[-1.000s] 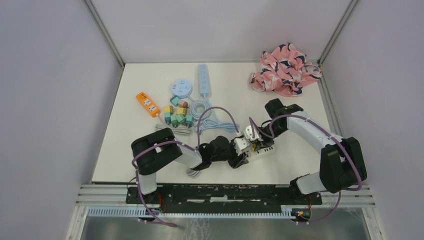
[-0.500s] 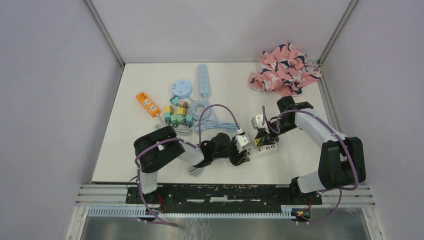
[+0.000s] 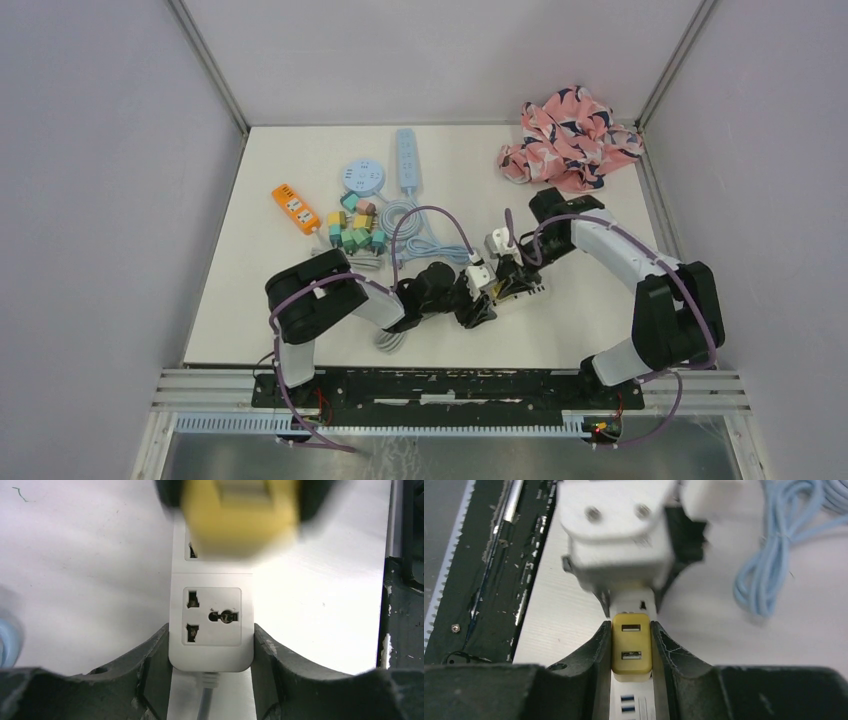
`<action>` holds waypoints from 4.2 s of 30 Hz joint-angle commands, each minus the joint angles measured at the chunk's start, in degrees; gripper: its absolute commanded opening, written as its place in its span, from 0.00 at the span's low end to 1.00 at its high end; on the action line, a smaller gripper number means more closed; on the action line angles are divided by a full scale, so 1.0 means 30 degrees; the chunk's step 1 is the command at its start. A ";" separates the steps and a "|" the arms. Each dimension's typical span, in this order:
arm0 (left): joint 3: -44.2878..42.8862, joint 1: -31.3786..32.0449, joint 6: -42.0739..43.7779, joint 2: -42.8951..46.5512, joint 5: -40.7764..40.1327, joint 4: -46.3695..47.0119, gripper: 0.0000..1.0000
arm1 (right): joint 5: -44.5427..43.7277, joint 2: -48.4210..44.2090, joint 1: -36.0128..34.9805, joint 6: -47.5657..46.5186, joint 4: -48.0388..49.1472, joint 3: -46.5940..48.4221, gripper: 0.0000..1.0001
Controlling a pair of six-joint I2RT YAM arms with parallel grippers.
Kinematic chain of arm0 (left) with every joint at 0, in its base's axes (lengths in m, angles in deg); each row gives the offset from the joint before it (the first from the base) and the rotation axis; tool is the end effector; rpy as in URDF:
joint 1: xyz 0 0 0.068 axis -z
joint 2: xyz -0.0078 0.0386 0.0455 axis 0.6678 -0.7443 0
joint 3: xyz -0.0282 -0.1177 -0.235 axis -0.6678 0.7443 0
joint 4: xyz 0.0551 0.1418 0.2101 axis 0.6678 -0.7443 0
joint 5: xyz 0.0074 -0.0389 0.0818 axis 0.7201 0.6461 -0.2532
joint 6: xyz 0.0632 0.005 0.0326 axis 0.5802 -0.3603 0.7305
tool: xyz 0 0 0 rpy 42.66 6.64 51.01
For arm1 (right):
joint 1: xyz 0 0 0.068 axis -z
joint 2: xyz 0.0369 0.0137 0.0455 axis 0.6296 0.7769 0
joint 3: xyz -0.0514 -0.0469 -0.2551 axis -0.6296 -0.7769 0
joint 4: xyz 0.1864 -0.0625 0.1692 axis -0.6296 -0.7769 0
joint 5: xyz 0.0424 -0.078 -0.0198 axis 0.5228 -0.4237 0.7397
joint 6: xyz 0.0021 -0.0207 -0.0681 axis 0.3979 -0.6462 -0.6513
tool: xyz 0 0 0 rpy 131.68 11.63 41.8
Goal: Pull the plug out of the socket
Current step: Remove the plug from the socket, then place the plug at the center of the board, then move the socket to the center of the board, then reset both arms
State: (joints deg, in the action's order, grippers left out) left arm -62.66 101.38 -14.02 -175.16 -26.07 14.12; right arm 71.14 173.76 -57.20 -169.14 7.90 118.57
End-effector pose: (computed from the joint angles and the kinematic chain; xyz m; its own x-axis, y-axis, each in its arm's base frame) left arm 0.1707 -0.3193 0.0992 -0.2320 0.3271 -0.9161 0.9451 0.2986 -0.1327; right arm 0.2200 0.1236 0.2073 0.0380 -0.5612 -0.8268 -0.9658 -0.2330 0.1138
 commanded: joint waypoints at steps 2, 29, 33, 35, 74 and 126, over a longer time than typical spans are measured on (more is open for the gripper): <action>0.0732 -0.0124 -0.1151 0.0441 -0.1310 -0.0999 0.11 | 0.1604 -0.0347 0.3472 0.0453 -0.2016 0.1539 0.00; -0.0314 -0.3687 -0.3613 1.6678 -0.7639 -1.5255 0.99 | -0.5309 1.1176 -0.0552 3.2269 1.5264 1.0304 0.26; -0.1047 -0.4298 -0.4035 1.6812 -0.7597 -1.6448 0.99 | -0.4960 1.2718 -0.1369 3.3386 1.5272 1.1891 0.40; -0.1111 -0.4328 -0.4398 1.6798 -0.7221 -1.6622 0.99 | -0.5216 1.2777 -0.1484 3.3024 1.4847 1.2426 0.51; -0.0334 -0.8922 -0.6401 1.9316 -0.3814 -1.6788 0.99 | -0.8080 0.0712 -0.3744 0.1884 0.7339 -0.2656 0.90; -0.2000 -0.8944 -0.5752 1.8817 -0.3661 -1.7397 0.99 | -0.5779 -0.2251 1.2440 2.1254 0.8211 0.5556 0.99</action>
State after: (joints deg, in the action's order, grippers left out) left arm -64.22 74.98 -33.34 -118.42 -36.35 -38.12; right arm 47.23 175.40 -20.13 -124.45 27.39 134.26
